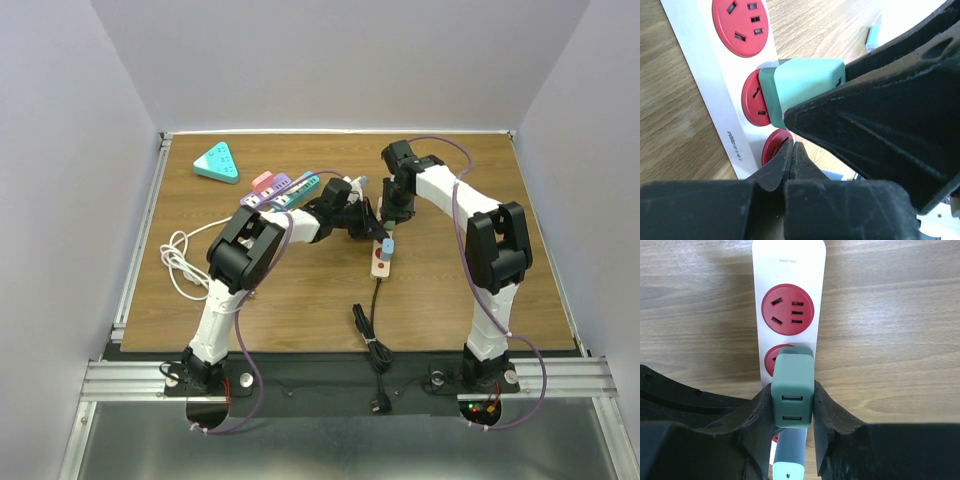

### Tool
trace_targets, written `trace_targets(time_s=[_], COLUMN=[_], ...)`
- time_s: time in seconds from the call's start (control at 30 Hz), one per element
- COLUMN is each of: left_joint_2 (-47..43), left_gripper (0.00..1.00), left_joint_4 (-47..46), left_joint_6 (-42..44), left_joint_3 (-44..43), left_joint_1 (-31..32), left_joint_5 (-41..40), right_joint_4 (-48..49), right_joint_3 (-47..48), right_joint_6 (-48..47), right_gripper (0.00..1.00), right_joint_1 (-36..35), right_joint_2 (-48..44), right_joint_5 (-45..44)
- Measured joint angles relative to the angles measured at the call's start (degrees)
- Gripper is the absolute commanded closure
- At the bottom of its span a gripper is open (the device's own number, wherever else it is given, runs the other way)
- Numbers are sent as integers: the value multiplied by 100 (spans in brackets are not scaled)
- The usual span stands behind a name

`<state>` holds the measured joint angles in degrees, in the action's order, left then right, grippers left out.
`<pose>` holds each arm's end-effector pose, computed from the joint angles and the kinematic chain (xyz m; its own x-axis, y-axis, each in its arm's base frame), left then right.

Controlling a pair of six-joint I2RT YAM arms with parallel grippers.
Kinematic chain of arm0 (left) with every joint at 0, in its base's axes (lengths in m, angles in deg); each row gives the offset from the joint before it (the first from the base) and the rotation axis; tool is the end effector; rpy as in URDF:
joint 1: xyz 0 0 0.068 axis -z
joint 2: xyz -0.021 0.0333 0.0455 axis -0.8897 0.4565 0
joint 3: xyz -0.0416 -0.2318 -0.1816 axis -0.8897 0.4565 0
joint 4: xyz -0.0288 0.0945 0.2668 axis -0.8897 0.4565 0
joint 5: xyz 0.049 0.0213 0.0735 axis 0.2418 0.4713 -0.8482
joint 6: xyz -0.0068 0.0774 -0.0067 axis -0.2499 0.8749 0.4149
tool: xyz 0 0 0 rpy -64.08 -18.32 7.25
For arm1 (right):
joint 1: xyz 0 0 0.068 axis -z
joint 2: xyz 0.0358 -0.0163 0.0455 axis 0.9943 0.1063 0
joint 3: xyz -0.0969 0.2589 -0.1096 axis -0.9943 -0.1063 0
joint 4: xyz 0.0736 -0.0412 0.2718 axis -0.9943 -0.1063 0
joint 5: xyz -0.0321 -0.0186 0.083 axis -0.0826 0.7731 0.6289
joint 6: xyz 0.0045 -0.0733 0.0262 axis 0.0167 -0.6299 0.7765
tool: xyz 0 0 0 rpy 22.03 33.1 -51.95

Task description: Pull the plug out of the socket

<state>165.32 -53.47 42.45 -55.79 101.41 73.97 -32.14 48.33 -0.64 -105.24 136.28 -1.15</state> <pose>0.3954 -0.3649 0.1379 -0.8888 -0.0467 -0.4559 0.4028 0.3947 -0.8258 0.4313 0.1635 0.2075 -0.9311 0.1008 -0.3506 0.0714 0.9928 0.0958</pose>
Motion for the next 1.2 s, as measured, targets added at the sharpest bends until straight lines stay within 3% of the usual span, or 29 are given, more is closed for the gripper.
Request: trace_targets(time_s=[0.43,1.2], left_joint_2=[55,431], left_gripper=[100,100], left_joint_4=[391,437], left_joint_6=[162,280], left_joint_3=[-531,-774], left_joint_1=[37,-4], left_joint_5=[-17,-114], right_joint_4=[-778,-428], right_joint_3=[774,809], right_joint_6=[17,66], right_gripper=[100,100], right_joint_1=[57,214], right_joint_2=[13,529], right_joint_5=[-275,170])
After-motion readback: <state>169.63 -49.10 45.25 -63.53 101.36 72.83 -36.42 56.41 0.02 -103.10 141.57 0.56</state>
